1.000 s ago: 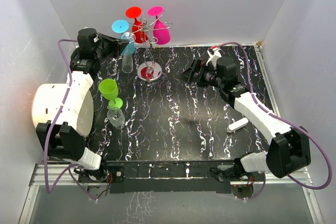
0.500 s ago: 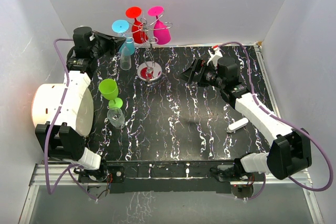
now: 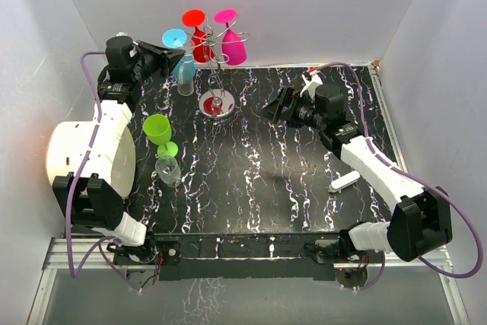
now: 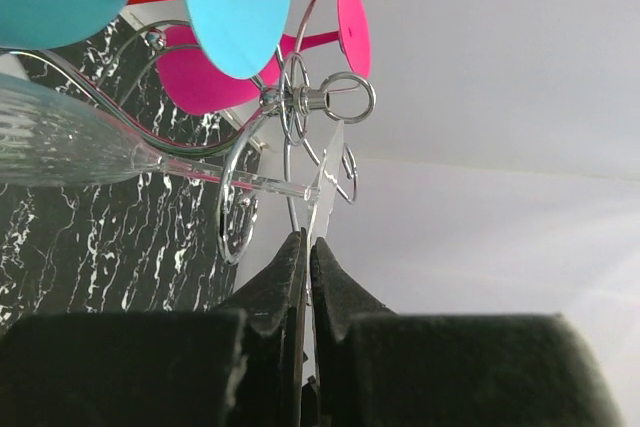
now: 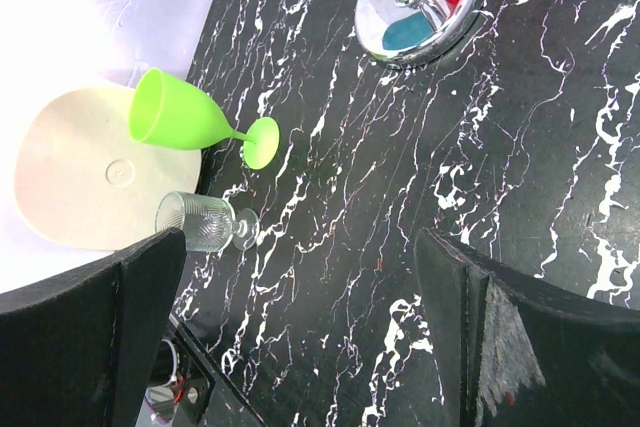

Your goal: Take the wine glass off the wine glass rack

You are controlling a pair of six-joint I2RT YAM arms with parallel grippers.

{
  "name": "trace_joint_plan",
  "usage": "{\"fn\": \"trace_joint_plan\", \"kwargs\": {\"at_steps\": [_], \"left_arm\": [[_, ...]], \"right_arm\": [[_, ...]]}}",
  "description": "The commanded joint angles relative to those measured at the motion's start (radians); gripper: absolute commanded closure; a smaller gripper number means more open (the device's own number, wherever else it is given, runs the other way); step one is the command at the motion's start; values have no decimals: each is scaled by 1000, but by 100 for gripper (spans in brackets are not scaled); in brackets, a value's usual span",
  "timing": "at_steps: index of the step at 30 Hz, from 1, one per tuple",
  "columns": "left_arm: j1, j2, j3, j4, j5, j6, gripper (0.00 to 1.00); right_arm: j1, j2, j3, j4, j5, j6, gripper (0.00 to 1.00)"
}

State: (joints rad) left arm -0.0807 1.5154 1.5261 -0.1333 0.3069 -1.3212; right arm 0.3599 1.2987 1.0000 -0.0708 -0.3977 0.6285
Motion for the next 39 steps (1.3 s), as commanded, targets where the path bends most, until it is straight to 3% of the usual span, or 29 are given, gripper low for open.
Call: {"fn": "trace_joint_plan", "kwargs": {"at_steps": [1,23,39], "left_arm": [[6,13,44,63,105,-8,100],[6,53,61,108,302,2,100],[6,-158,-118,132,375,50,100]], "right_arm": [[1,-38,-3,63,13,-6,2],[2,-11,17,71,-11,13,2],[26,51,11,128,-94,76,2]]}}
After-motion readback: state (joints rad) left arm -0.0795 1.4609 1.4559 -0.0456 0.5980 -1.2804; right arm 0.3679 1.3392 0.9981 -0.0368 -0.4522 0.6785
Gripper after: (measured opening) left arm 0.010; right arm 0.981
